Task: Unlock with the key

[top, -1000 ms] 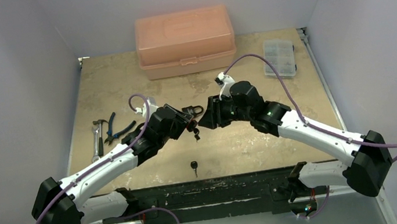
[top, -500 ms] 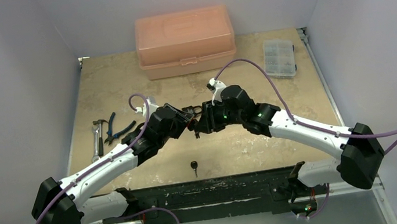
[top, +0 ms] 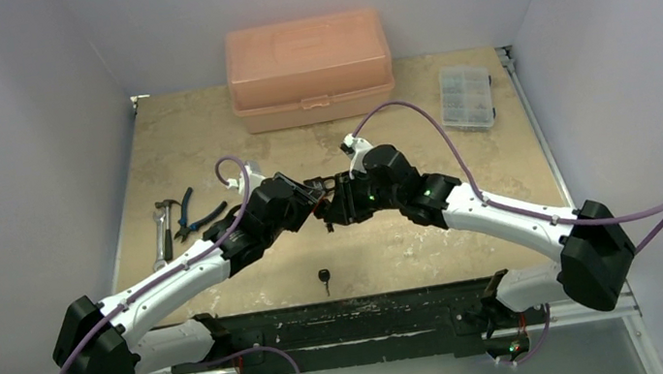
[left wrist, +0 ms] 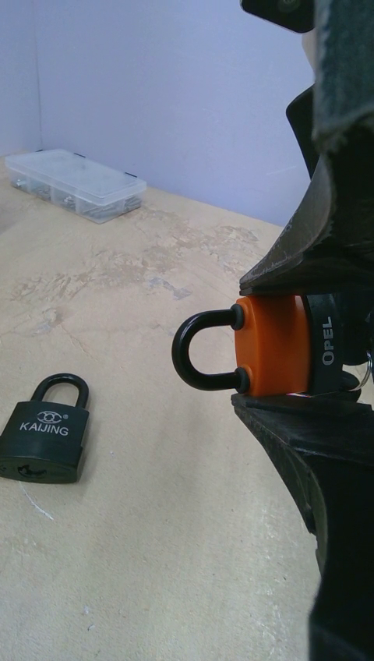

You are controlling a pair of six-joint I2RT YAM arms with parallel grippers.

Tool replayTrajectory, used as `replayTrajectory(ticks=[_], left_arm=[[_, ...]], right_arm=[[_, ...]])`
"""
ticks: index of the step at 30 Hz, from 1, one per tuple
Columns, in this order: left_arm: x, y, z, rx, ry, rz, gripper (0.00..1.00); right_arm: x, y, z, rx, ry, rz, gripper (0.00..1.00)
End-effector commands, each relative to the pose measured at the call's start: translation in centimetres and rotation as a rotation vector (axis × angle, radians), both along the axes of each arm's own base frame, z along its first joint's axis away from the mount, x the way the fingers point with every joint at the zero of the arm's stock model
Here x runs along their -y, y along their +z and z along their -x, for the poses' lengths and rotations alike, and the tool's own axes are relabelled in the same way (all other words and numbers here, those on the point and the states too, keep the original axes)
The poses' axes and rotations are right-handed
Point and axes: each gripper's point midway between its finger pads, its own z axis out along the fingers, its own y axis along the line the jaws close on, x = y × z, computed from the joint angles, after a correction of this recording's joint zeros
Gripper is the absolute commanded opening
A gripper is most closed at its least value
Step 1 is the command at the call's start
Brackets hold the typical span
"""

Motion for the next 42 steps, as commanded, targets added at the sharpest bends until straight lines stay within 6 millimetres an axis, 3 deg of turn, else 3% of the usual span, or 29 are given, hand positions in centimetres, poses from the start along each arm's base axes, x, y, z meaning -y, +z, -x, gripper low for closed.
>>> replayTrajectory(ticks=[1, 7, 13, 20, 26, 42], left_arm=[[1.4, 4.9, -1.0, 0.109, -0.008, 0.111, 0.00], [1.4, 4.5, -1.0, 0.101, -0.009, 0.107, 0.00], [2.1, 4.4, -0.6, 0.091, -0.030, 0.150, 0.00], [2.7, 4.6, -0.1, 0.078, -0.064, 0.184, 0.00], [2.9, 4.4, 0.2, 0.070, -0.075, 0.192, 0.00], [3.3, 7.1, 0.8, 0.137, -0.126, 0.212, 0.00]], right_arm=[[-0.2, 0.5, -0.4, 0.034, -0.012, -0.011, 0.26], [-0.2, 0.1, -0.7, 0.036, -0.025, -0.004, 0.00], [-0.8, 1.4, -2.1, 0.039, -0.101, -0.065, 0.00], [-1.9, 5.1, -3.4, 0.087, -0.111, -0.214, 0.00], [-0.9, 4.0, -5.7, 0.188, -0.140, -0.042, 0.00], [-2.0, 7.0, -6.1, 0.120, -0.074, -0.258, 0.00]])
